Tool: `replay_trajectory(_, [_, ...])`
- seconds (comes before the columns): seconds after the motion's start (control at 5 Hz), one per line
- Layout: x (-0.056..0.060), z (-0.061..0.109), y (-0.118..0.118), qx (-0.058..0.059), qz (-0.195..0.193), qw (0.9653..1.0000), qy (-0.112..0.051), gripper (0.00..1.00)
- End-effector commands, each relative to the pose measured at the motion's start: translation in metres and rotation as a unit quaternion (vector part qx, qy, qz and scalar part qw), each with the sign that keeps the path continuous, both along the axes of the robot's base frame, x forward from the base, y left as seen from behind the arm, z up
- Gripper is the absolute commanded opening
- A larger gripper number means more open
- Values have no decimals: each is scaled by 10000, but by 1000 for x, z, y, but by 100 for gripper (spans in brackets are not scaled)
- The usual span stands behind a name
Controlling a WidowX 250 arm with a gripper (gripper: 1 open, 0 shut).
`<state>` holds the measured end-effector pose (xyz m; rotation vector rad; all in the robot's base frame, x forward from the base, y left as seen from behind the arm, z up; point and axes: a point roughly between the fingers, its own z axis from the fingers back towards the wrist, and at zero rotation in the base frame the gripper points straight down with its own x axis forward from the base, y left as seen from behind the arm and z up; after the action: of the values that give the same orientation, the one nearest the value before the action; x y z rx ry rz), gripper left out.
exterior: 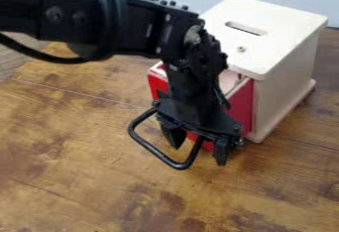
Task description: Close the drawer
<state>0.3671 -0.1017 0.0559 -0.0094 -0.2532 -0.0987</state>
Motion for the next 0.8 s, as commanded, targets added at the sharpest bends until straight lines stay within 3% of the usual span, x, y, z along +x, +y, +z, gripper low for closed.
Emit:
replay_trajectory(0.0, [8, -3, 3, 85, -530, 9985, -130, 100])
replay_trajectory(0.2, [9, 0, 8, 101, -718, 9973, -138, 100])
replay_trajectory(0.6, [9, -24, 10, 146, -327, 9992, -158, 100])
